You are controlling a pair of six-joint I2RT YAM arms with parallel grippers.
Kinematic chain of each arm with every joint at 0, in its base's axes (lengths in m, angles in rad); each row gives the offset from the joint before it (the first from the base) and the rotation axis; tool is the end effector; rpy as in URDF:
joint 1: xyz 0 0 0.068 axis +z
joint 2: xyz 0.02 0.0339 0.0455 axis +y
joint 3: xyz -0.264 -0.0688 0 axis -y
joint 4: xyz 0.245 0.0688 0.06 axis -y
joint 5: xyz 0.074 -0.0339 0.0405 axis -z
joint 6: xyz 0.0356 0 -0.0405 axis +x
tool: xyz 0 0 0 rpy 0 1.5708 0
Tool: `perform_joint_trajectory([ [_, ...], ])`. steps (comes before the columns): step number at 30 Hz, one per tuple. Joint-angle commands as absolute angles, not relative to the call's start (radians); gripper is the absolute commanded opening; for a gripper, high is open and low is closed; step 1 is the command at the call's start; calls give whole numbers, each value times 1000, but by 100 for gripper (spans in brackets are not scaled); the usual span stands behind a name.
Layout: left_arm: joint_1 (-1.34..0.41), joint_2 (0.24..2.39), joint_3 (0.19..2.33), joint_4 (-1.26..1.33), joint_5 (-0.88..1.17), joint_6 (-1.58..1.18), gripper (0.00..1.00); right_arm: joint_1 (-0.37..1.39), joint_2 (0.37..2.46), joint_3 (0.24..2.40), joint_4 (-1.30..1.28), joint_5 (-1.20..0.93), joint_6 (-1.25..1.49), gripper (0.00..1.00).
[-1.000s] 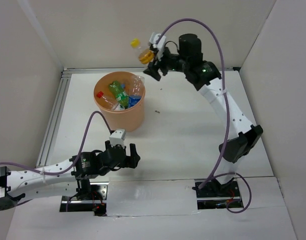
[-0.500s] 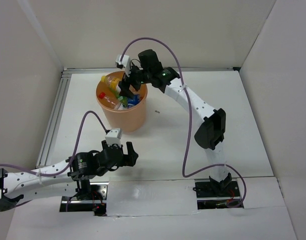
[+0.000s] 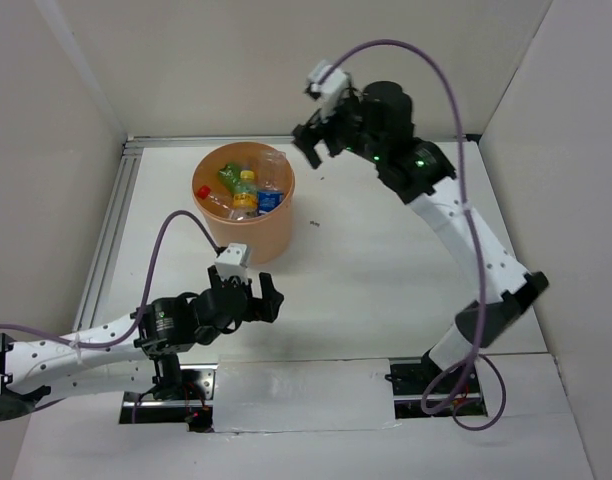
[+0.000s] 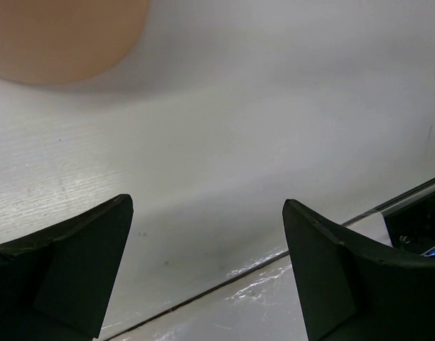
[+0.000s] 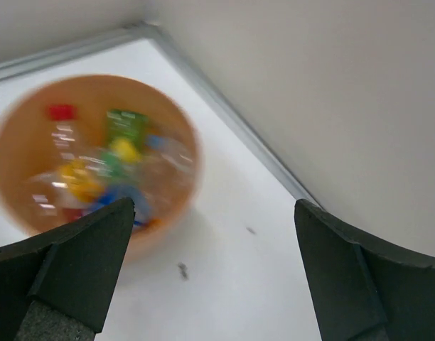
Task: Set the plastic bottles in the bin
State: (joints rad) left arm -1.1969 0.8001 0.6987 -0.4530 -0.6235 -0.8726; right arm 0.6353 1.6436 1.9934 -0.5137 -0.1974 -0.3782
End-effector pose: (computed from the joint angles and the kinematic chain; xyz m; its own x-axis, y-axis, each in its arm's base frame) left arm 0.0827 -0.1538 0.2836 -0.5636 -0.2661 -0.7820 0.2220 0.8631 -0.4537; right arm 0.2826 0.2170 0.4994 0.1503 -0.3390 -0.9287 -0.7340 0.5910 -0.3346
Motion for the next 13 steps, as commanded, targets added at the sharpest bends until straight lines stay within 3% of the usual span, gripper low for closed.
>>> perform_joint_trajectory([
  [1,-1203,795,748,-367,-666,-758,99,517,1531,1795,-442,135,-319,100],
  [5,-1203,816,761,-351,-655,-709,99,398,1359,1429,-428,254,-259,100],
  [13,-1184,900,779,-322,-635,-709,99,221,966,879,-341,224,-209,100],
])
